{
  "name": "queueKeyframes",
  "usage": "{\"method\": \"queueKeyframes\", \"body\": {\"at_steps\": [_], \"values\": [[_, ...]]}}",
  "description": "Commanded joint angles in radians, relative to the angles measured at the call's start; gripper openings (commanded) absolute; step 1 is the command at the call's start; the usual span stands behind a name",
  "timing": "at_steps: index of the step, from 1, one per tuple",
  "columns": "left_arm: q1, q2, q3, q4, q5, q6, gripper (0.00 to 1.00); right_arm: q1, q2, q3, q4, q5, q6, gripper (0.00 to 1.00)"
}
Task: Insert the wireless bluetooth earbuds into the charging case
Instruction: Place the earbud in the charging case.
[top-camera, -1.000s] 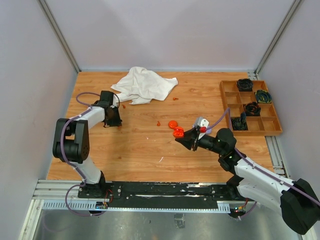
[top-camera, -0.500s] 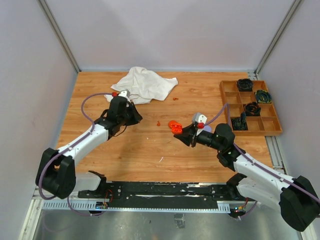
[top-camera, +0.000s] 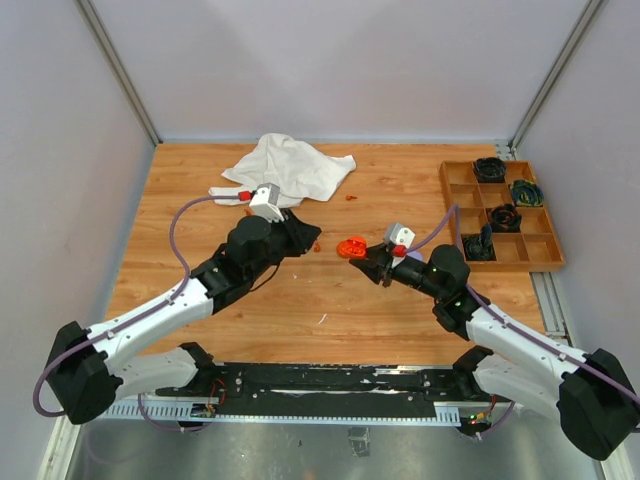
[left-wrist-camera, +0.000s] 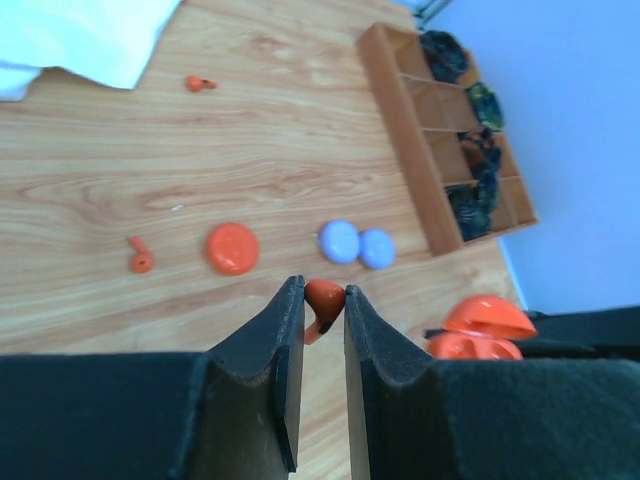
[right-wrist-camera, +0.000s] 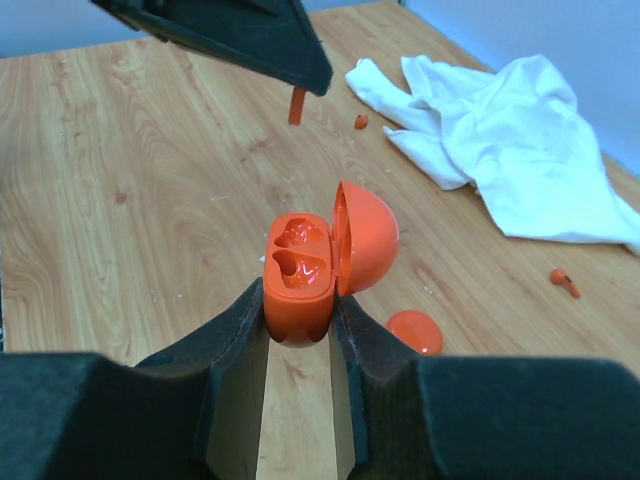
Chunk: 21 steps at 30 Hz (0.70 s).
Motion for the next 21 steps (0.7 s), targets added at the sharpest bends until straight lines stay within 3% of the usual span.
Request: {"method": "queueKeyframes", "body": {"at_steps": [1, 11, 21], "values": [[-0.07, -0.057, -0.029, 0.14, -0.107, -0.04, 0.17, 0.013, 0.007, 0.004, 0.129, 0.027, -0.036, 0.07], [-0.204, -0.08, -0.076, 0.311, -0.188, -0.067, 0.16, 0.016, 0.046, -0.012, 0.224, 0.036, -0.006, 0.08], [-0.279, -0.003, -0.099, 0.476, -0.244, -0.114, 0.16, 0.015, 0.059, -0.029, 0.282, 0.053, 0.03, 0.09]]}}
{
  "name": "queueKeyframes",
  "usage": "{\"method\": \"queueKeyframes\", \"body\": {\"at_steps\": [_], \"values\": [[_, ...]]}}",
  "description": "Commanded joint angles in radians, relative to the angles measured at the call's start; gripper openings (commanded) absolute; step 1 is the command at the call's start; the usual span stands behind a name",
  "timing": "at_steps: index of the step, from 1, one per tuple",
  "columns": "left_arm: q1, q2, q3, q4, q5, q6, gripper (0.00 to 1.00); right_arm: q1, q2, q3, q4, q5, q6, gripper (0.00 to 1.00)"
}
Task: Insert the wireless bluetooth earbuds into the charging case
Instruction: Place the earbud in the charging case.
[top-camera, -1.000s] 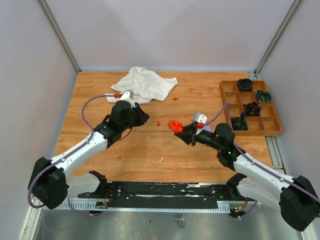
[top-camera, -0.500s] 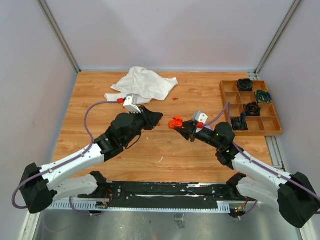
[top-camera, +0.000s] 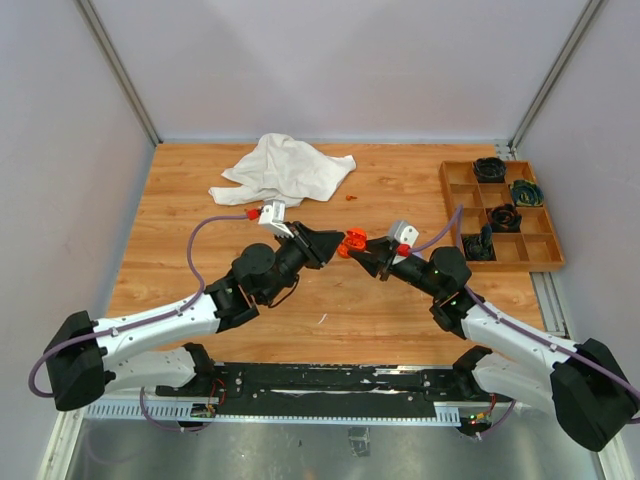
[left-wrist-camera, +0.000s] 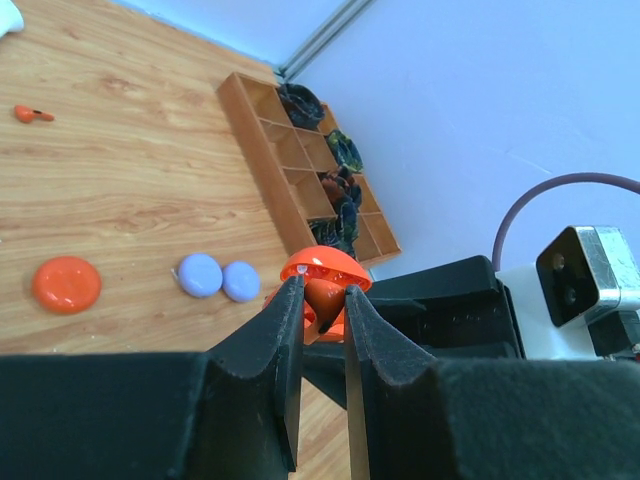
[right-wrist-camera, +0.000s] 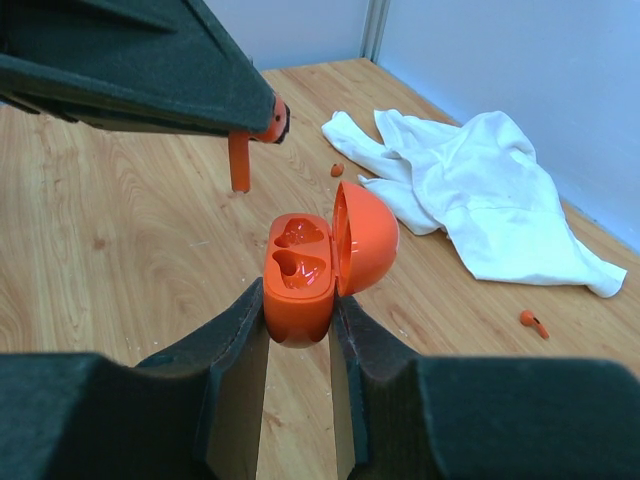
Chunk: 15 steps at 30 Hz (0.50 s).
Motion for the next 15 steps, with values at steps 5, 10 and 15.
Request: {"method": "queueKeyframes", "body": {"at_steps": [5, 10, 15], "values": [[-0.039, 0.067, 0.02, 0.138, -0.073, -0.005, 0.16, 0.015, 0.002, -0.019, 0.083, 0.017, 0.024, 0.1], [-0.046, 0.089, 0.026, 0.15, -0.086, -0.006, 0.15, 0.014, 0.002, -0.021, 0.085, 0.011, 0.026, 0.1], [-0.05, 0.103, 0.034, 0.162, -0.093, 0.0, 0.15, 0.015, 0.001, -0.022, 0.084, 0.01, 0.026, 0.1]]}}
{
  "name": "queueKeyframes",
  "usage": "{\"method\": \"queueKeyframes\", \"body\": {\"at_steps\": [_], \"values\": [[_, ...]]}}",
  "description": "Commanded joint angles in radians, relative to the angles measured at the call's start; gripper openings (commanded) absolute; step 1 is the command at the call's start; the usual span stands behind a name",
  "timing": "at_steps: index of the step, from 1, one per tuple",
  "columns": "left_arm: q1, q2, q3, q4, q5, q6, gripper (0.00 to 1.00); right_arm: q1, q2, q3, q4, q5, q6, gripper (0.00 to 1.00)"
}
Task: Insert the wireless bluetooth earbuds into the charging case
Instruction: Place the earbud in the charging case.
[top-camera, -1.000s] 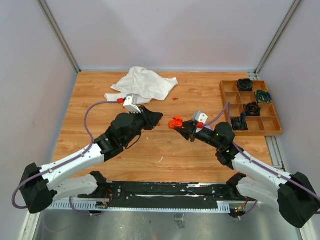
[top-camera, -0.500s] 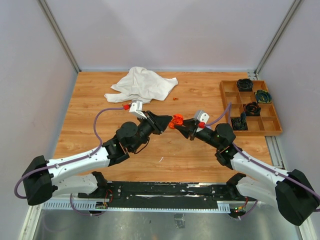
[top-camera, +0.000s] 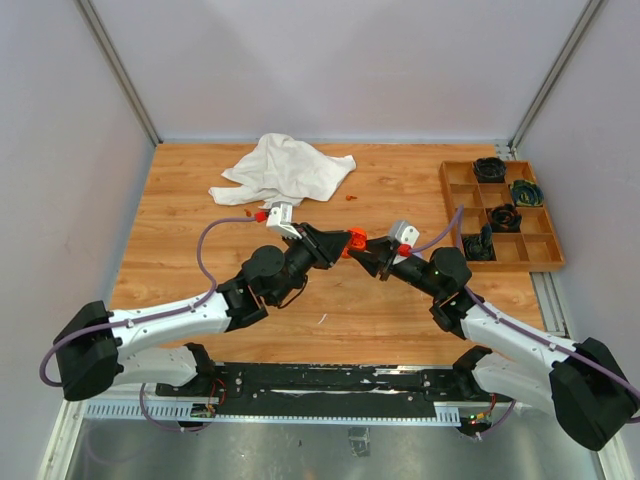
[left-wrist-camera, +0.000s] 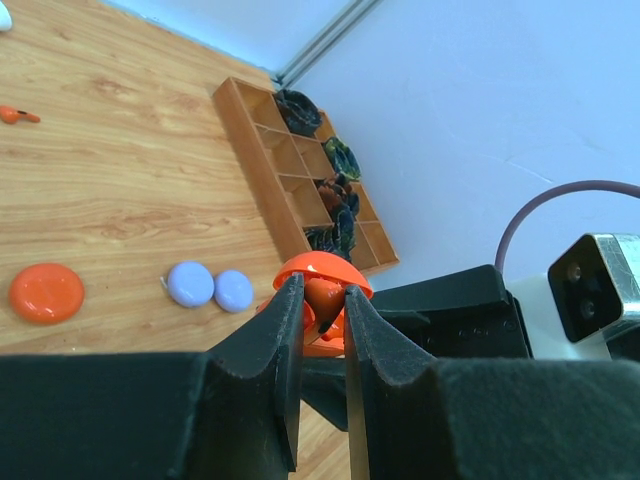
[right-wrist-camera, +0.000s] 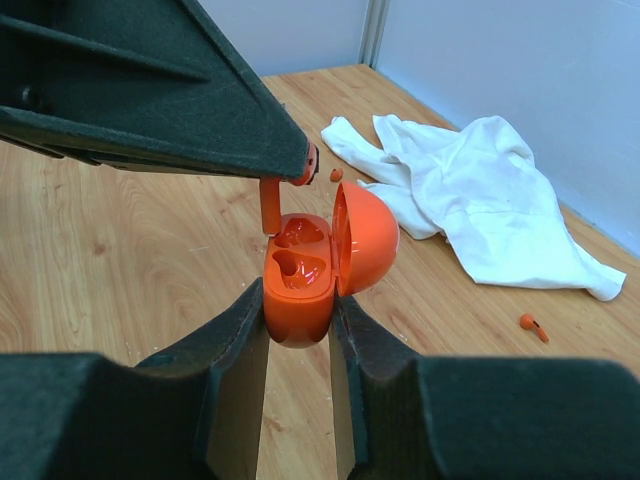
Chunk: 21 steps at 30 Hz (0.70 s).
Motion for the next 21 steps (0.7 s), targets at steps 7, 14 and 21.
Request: {"method": "queueKeyframes", "body": {"at_steps": [7, 14, 21], "values": [[-0.018, 0.029, 0.042, 0.052, -0.037, 0.007, 0.15, 0.015, -0.008, -0.014, 0.05, 0.005, 0.01, 0.09], [-0.03, 0.041, 0.039, 0.05, -0.05, 0.014, 0.16, 0.015, -0.018, -0.016, 0.045, 0.014, 0.009, 0.09], [-0.041, 0.046, 0.029, 0.045, -0.07, 0.023, 0.23, 0.015, -0.022, -0.018, 0.041, 0.022, 0.007, 0.09]]}}
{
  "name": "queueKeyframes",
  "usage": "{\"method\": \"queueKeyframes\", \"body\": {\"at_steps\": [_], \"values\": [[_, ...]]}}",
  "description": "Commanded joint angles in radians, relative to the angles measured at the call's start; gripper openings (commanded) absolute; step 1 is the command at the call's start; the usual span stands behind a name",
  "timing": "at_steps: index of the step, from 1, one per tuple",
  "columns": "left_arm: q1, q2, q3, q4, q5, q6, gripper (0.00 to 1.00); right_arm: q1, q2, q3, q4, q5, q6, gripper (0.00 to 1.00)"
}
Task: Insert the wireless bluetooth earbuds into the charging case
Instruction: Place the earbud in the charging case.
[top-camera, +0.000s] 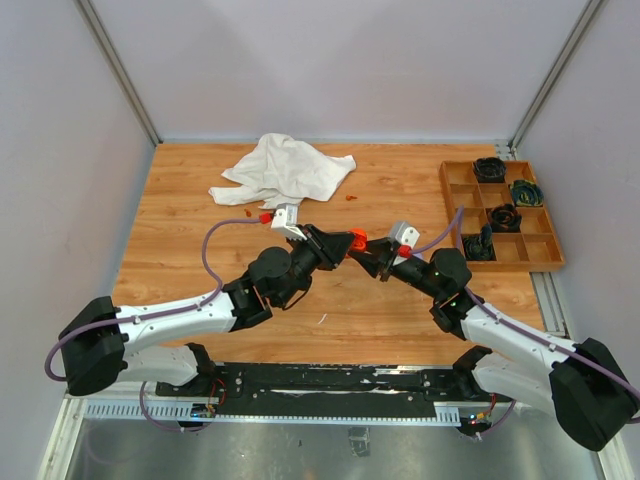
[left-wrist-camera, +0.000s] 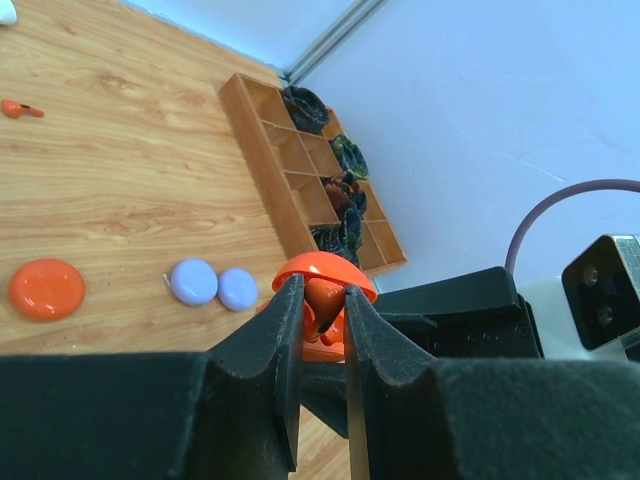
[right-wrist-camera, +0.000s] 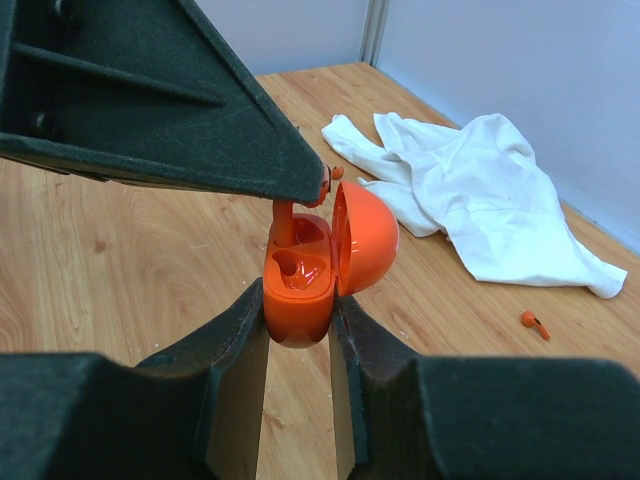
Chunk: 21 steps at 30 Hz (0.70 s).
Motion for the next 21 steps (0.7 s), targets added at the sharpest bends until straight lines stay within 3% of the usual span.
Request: {"method": "queueKeyframes", "body": {"at_steps": [1, 21], "values": [[-0.019, 0.007, 0.018, 0.026, -0.037, 0.02, 0.25, 0.015, -0.021, -0.01, 0.035, 0.022, 0.007, 0.09], [-0.025, -0.017, 0.04, -0.051, -0.098, 0.056, 0.47, 0.015, -0.033, -0.019, 0.009, 0.055, -0.008, 0.08]]}}
